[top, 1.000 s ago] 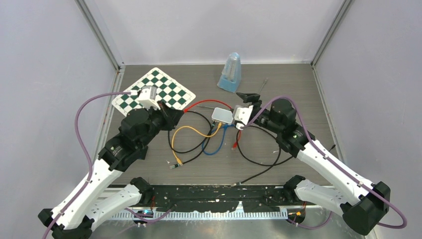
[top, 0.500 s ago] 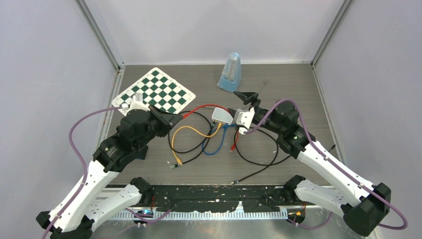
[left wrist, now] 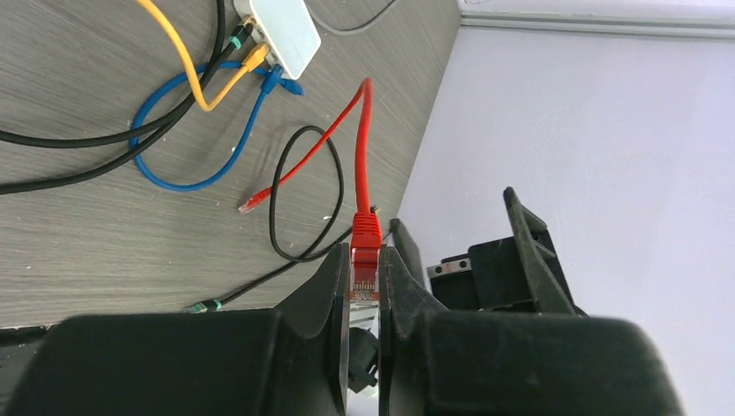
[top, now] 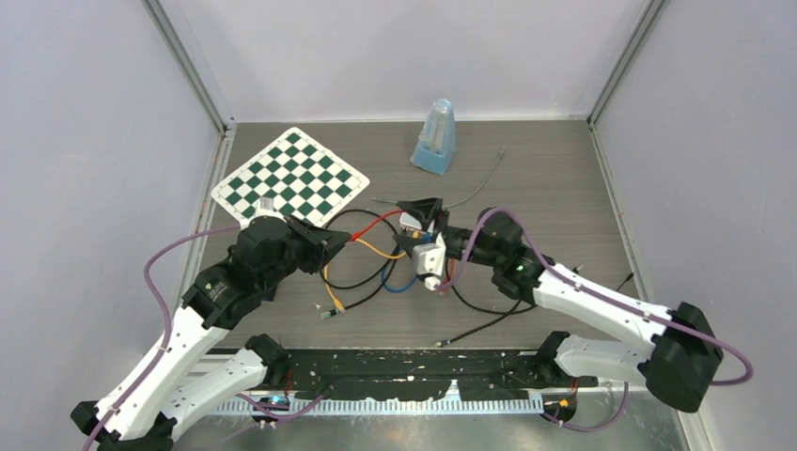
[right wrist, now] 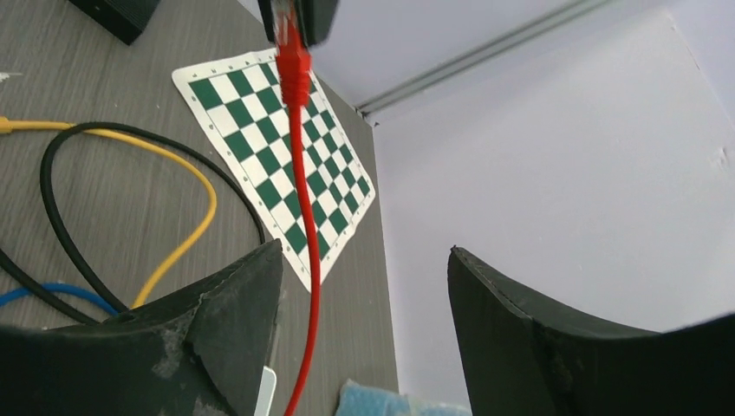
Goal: Insert the plug into the switch port
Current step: Pick up the connector from the center of the board.
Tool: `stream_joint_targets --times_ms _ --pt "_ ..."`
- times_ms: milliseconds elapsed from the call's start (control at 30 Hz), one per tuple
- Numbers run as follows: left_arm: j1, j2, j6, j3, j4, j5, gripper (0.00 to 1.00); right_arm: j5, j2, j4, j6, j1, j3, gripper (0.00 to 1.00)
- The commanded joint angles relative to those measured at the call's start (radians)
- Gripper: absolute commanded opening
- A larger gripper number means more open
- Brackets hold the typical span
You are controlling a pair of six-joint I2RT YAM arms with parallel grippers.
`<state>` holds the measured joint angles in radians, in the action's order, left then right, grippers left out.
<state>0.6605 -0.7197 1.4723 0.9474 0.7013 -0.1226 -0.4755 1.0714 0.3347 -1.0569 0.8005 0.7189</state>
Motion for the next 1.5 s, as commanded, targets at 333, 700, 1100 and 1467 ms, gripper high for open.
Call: stream_joint_targets --times_ms 333,700,1100,1467 --pt "-0.005 0.015 0.119 -0.039 -0.048 0.038 0.0 0.167 0.257 0.329 -0.105 0.23 0.053 0.59" --pt "-0.005 0.034 0.15 -0.05 -0.036 0.027 0.0 0.219 0.312 0.434 -0.117 0.274 0.059 0.35" --pt "-0.005 0.081 -0.049 -0.075 -0.063 -0.201 0.44 0.289 0.216 0.408 0.077 0.264 0.016 0.05" --pt "-0.127 -0.017 -0.301 -0.034 0.147 -0.464 0.75 0.179 -0.015 -0.166 0.287 -0.05 0.122 0.05"
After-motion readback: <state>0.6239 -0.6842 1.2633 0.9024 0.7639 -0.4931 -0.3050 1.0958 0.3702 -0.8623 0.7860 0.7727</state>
